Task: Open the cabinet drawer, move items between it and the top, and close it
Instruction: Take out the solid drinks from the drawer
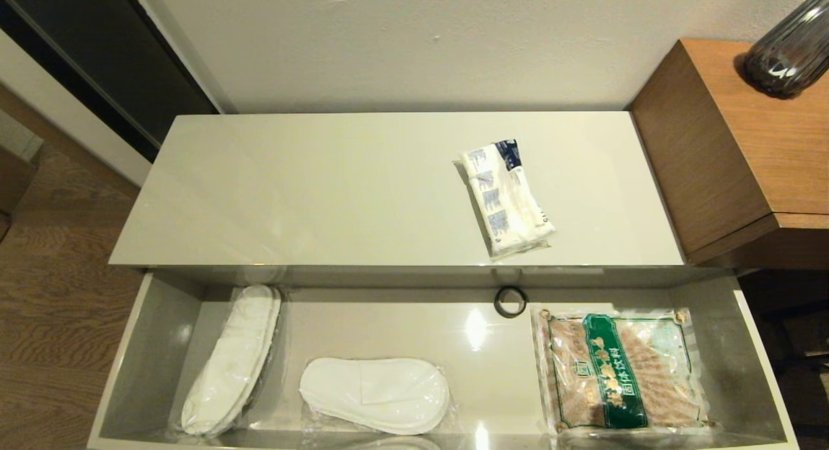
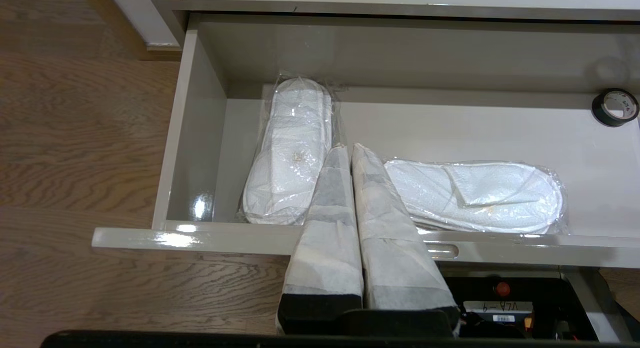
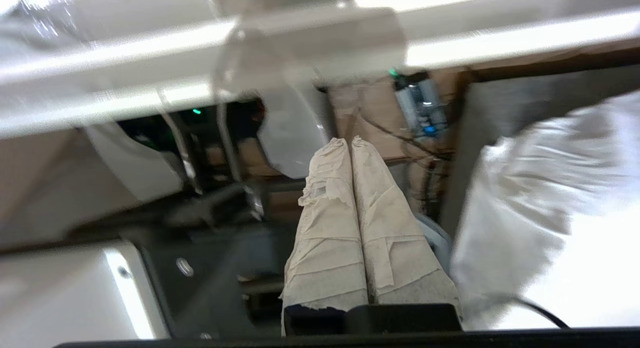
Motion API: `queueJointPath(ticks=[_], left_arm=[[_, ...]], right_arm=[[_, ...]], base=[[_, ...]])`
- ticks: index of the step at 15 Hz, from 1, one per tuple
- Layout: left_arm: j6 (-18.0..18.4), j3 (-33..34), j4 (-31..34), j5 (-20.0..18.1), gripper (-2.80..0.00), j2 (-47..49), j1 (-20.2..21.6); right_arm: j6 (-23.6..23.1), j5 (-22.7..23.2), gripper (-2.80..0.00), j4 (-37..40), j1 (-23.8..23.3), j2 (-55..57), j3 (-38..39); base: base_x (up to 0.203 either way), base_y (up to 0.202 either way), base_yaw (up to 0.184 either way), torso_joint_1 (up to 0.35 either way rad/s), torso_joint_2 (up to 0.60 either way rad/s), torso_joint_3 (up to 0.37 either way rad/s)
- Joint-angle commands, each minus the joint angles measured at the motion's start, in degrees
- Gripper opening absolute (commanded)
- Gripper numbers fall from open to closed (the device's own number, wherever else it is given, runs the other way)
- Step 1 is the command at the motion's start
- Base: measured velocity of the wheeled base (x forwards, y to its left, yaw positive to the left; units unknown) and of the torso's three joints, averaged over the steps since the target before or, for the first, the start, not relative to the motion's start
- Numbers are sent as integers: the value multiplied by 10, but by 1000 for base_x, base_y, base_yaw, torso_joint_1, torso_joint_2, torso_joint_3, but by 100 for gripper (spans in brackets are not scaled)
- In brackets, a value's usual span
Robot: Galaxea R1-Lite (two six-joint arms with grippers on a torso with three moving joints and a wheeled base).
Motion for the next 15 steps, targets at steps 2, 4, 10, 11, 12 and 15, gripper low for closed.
queueJointPath(ticks=[2,4,10,11,12,15], left_arm=[[0,0,0,0,-280,1,0],[0,0,0,0,-280,1,0],[0,0,0,0,-280,1,0],[0,0,0,0,-280,1,0],[0,0,0,0,-280,1,-1],[0,0,0,0,-280,1,0]], right_arm=[[66,-3,-280,-67,41,101,21],[104,-5,-280,-91,69,125,18],[171,-78,-280,-125,129,172,21],[172,-83,-280,-130,133,186,23],[175,-89,-280,-138,138,201,24],[176,-120,-280,-160,145,233,25]], base=[[0,0,0,0,0,0],[0,0,0,0,0,0],[0,0,0,0,0,0],[0,0,0,0,0,0],[0,0,0,0,0,0],[0,0,0,0,0,0]])
